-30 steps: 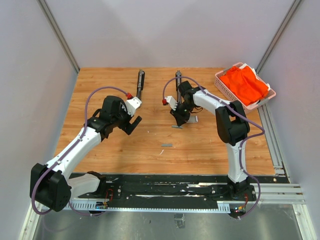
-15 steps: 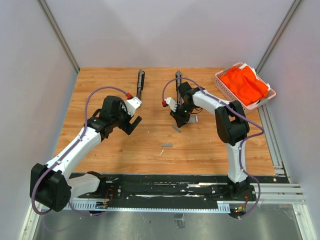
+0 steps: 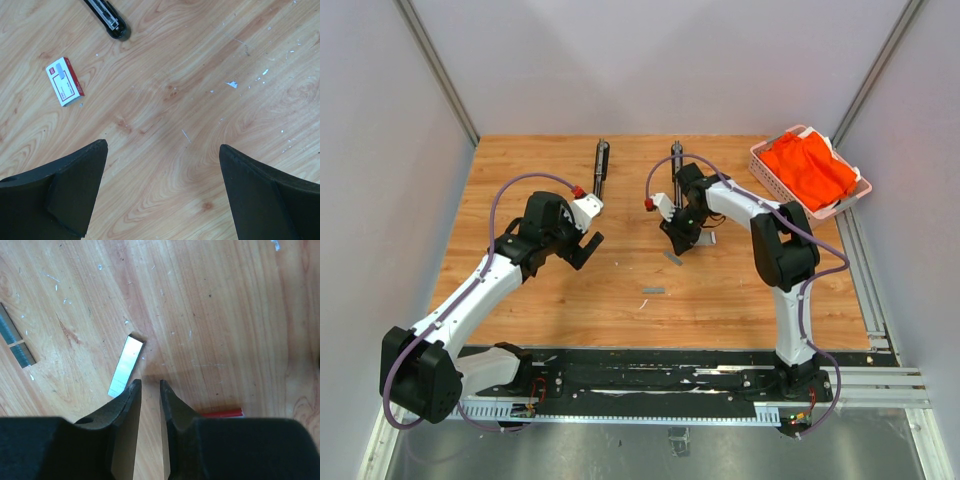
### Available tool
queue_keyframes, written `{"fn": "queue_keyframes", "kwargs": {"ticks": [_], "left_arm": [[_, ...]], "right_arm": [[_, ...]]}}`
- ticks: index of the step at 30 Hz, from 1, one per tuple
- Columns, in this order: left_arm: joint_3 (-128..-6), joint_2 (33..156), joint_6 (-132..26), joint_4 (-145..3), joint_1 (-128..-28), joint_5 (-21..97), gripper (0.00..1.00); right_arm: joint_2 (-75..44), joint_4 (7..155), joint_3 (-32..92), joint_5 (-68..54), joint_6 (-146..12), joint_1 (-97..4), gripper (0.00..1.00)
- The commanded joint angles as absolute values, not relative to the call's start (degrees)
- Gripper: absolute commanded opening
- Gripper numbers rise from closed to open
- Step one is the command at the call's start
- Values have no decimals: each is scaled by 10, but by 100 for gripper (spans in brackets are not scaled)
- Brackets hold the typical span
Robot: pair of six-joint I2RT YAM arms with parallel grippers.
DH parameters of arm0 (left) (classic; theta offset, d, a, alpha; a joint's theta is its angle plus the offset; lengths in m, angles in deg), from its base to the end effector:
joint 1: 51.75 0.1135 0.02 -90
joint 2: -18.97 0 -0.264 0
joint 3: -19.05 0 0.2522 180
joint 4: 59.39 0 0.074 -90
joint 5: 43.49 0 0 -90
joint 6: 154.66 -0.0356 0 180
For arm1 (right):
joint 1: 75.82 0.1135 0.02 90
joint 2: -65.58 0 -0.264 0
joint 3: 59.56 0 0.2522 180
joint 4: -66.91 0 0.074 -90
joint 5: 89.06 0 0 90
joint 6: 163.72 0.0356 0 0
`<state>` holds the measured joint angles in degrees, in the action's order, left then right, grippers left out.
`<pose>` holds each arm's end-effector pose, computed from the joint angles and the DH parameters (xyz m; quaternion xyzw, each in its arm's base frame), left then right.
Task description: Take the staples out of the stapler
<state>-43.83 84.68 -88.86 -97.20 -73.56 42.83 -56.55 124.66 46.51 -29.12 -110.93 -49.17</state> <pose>0.2279 -0.0937 0.2703 0.3673 0.8307 -0.0205 0.4179 0.3781 0.2097 0.1666 -0.5367 0.7922 0.2431 0.1590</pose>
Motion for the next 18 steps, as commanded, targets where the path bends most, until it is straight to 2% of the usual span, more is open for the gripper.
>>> {"fn": "queue_keyframes", "kwargs": {"ticks": [1, 10, 18], "left_arm": [[-435, 842, -894, -958, -731, 428, 98], [-436, 843, -894, -958, -731, 427, 98], [-437, 837, -893, -960, -731, 429, 98]], "right_arm": [[-523, 1244, 450, -268, -1049, -480, 25], [-464, 1196, 406, -226, -980, -464, 32], [-488, 1171, 393, -172, -960, -426, 39]]}}
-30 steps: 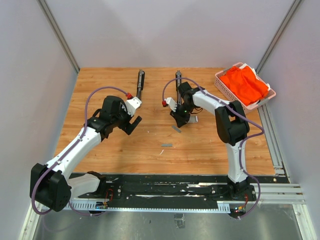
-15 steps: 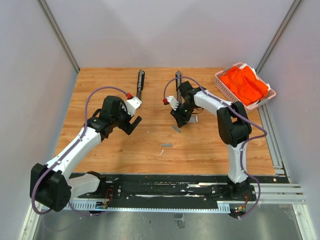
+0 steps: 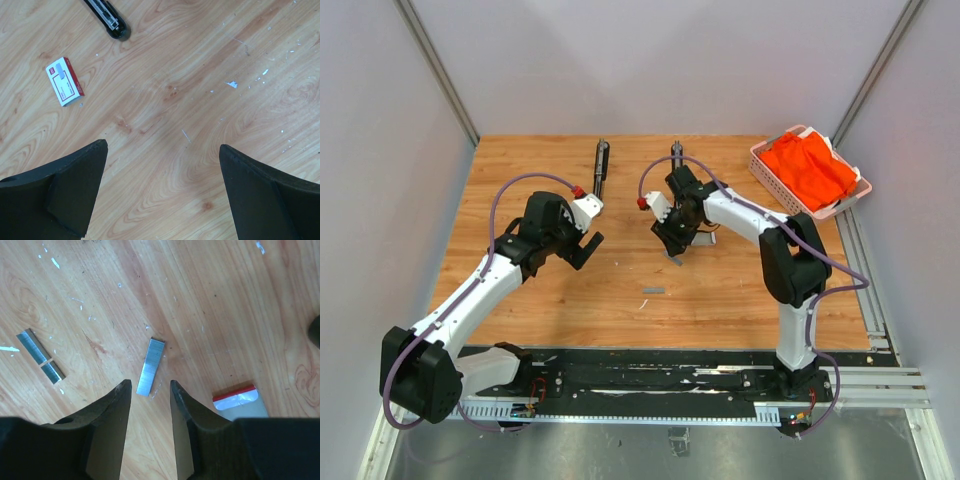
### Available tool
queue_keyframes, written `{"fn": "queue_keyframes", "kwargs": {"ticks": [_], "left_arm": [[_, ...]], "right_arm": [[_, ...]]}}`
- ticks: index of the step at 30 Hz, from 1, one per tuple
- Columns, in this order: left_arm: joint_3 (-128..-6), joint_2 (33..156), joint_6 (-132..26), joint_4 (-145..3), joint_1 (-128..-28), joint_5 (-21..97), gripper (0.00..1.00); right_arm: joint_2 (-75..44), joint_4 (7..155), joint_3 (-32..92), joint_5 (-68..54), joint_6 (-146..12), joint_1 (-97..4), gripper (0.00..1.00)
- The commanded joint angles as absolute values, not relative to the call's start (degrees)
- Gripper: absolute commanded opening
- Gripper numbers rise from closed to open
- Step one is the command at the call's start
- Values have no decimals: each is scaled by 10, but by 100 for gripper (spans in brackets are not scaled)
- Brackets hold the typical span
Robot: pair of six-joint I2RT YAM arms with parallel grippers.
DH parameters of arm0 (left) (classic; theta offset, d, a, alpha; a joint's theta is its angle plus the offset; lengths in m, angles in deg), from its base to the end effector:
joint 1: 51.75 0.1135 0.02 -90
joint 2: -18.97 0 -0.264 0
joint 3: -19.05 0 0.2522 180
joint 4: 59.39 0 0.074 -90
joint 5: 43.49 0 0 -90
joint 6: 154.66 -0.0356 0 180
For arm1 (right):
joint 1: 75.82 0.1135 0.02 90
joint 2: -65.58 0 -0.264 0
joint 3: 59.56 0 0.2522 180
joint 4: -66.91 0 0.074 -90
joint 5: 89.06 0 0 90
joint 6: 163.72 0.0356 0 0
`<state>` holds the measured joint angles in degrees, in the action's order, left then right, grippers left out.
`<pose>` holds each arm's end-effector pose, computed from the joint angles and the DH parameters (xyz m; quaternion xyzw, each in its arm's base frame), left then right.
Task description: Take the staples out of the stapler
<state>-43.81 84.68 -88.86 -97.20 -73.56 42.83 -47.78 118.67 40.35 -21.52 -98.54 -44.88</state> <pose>0.2279 -0.0937 0.2702 0.3673 0.8308 -0.0205 0.4177 0.3488 0.2249 0.2002 -0.4849 0.8272 0.2012 0.2001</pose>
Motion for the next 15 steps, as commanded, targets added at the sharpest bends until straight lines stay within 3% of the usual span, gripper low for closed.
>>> {"fn": "queue_keyframes", "kwargs": {"ticks": [1, 15], "left_arm": [[-437, 836, -893, -960, -730, 429, 98], [-437, 839, -893, -960, -731, 425, 98]], "right_arm": [[-495, 1167, 392, -162, -959, -423, 39], [-511, 1194, 381, -146, -966, -417, 40]]}}
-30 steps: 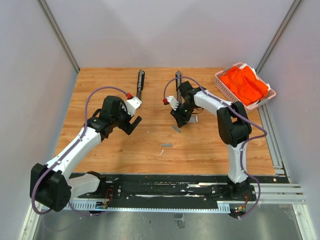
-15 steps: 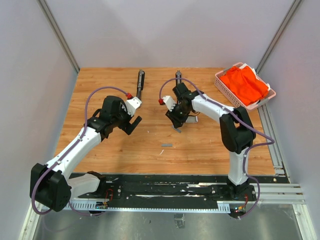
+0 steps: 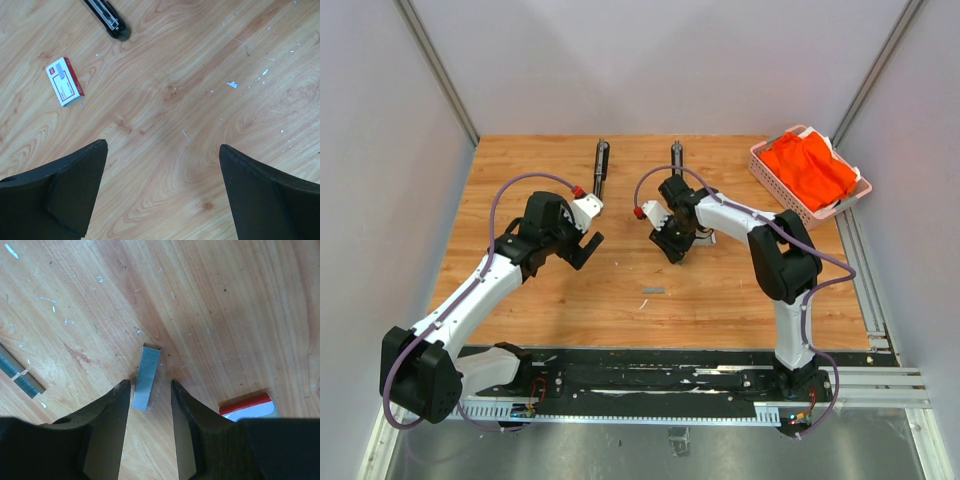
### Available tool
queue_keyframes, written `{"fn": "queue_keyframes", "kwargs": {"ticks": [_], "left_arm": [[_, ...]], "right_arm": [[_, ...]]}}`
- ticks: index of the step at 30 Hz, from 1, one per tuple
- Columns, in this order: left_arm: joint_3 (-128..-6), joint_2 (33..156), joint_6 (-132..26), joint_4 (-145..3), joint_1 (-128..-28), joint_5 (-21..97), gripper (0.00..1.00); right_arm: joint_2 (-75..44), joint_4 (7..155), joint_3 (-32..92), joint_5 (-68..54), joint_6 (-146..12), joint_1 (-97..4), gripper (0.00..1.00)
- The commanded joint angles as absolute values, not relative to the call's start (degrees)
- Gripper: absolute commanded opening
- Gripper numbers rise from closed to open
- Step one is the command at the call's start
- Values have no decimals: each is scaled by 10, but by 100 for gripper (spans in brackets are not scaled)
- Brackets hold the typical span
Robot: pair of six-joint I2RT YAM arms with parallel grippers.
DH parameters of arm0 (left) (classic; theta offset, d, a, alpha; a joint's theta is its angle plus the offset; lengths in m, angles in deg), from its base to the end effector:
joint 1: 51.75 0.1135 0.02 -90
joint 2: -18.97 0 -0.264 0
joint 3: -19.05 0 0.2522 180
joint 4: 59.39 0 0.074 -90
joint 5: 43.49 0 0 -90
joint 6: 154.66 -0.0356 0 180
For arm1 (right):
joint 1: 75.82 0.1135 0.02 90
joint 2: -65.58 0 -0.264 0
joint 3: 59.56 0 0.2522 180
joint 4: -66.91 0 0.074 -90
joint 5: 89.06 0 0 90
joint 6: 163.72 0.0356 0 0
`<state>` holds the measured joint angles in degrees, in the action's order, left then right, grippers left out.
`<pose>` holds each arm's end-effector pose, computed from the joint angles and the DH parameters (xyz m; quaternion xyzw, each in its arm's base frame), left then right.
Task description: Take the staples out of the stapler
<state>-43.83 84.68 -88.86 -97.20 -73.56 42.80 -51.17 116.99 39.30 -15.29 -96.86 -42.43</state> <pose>0.2279 -0.0937 0.2703 0.3674 0.8307 -0.0207 0.4179 0.3447 0.2391 0.1715 -0.4839 0.8431 0.1549 0.1760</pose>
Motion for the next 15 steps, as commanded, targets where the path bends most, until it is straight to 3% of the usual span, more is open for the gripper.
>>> {"fn": "queue_keyframes", "kwargs": {"ticks": [1, 8, 15], "left_arm": [[-437, 838, -893, -960, -731, 425, 98], [-437, 840, -893, -959, -731, 423, 98], [-437, 837, -893, -960, -731, 424, 98]], "right_arm": [[-510, 1196, 381, -145, -966, -417, 40], [-497, 1203, 349, -122, -974, -415, 38], [-496, 1202, 333, -123, -981, -415, 22]]}}
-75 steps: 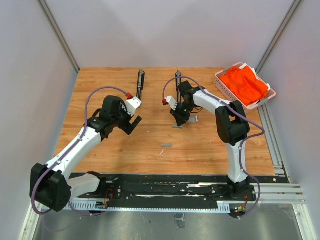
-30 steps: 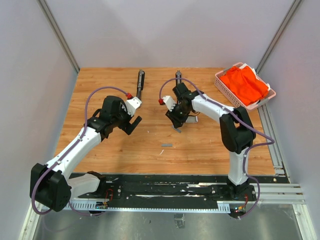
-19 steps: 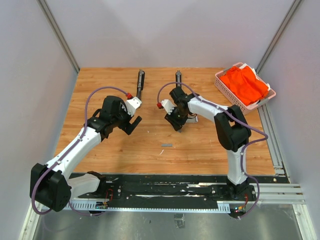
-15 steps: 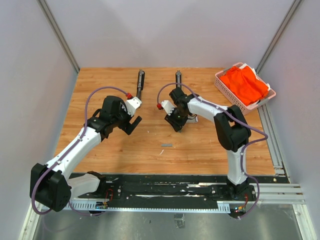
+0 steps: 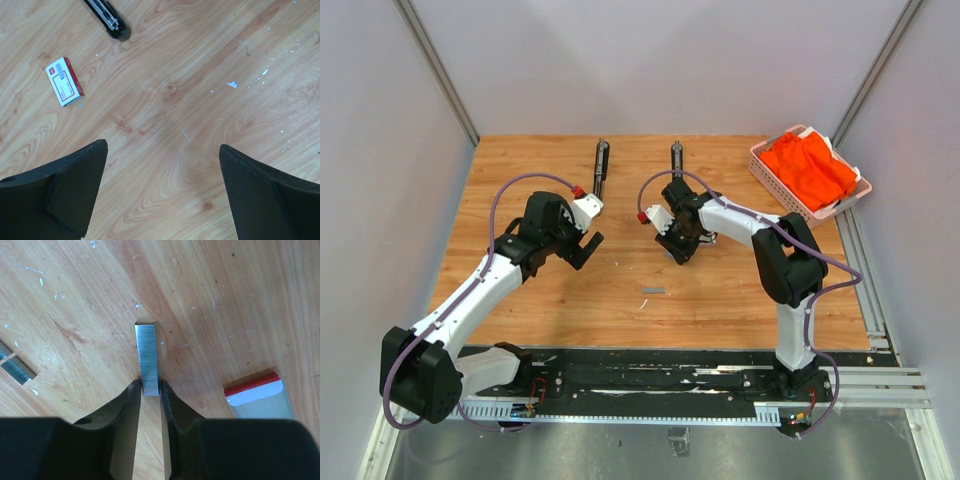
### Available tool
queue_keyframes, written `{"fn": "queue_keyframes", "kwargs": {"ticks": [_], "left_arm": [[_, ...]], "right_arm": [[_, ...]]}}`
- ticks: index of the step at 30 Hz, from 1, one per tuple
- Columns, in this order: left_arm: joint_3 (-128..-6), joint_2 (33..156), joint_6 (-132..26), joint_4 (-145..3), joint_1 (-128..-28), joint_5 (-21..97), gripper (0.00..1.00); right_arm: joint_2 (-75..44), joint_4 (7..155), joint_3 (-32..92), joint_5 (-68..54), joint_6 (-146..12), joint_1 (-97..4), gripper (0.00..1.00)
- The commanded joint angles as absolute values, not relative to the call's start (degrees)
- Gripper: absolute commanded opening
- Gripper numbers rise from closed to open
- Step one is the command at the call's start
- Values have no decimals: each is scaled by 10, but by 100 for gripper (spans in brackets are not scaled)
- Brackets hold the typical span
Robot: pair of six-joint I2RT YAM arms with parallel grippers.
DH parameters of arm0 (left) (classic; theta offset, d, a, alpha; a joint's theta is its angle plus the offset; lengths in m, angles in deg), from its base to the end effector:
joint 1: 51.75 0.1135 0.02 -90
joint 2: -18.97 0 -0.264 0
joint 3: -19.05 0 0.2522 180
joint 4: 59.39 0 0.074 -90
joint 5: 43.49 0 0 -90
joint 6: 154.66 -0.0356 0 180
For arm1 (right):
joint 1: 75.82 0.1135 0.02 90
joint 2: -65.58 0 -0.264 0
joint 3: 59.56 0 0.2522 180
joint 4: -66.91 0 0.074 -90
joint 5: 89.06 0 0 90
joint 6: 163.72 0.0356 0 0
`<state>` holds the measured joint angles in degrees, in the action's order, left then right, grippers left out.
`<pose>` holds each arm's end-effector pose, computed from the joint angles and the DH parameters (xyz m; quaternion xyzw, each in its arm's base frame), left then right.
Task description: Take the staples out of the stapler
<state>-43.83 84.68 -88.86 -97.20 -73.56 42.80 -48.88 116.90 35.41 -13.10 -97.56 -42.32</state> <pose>0.2279 -0.0937 0.2703 0.3674 0.8307 -0.0207 0.4179 0.3330 0.2308 0.1680 -0.4877 0.8465 0.1347 0.1660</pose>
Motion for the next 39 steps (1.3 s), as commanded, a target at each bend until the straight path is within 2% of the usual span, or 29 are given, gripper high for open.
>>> {"fn": "queue_keyframes", "kwargs": {"ticks": [1, 9, 19, 39], "left_arm": [[-437, 837, -892, -960, -731, 423, 98], [-437, 833, -893, -961, -731, 424, 98], [-436, 834, -893, -961, -731, 420, 98], [-436, 837, -893, -961, -731, 419, 98]], "right_arm": [[-497, 1201, 334, -127, -981, -415, 21], [-490, 1189, 340, -155, -998, -416, 14], [-436, 1189, 335, -235, -1011, -432, 13], [-413, 1169, 343, -160, -913, -509, 14]]}}
